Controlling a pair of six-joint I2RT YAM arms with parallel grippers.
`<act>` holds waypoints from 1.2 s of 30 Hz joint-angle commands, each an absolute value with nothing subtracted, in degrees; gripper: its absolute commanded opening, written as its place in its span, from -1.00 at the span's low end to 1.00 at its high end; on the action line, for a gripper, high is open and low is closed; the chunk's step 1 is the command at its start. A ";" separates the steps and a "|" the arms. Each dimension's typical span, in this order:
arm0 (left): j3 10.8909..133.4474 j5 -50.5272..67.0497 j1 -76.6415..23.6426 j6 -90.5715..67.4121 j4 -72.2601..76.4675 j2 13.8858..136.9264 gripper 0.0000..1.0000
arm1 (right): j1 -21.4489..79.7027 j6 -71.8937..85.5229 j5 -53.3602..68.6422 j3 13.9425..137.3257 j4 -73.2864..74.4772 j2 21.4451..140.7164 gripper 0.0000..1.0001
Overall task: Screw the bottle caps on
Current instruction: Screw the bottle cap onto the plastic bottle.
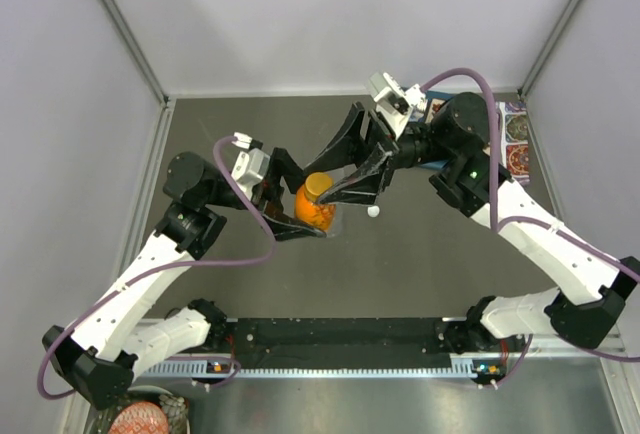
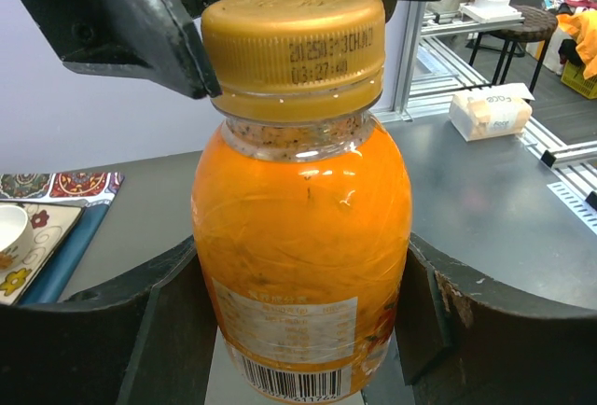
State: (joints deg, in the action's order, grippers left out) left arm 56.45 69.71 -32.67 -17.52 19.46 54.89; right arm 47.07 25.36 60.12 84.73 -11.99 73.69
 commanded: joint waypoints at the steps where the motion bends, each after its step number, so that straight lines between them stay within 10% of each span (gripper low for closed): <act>1: 57.75 69.43 -32.78 -18.19 22.50 54.49 -1.00 | 46.85 26.28 61.00 84.11 -15.65 73.74 0.05; 36: 60.21 33.50 -31.64 -3.17 8.35 53.35 -1.00 | 47.98 19.43 34.29 79.97 -0.19 70.31 -1.00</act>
State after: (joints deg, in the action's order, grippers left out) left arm 57.32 47.70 -32.67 -6.61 7.75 54.00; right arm 46.33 19.55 38.98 80.25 -6.98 70.52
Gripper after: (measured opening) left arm 0.682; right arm 0.430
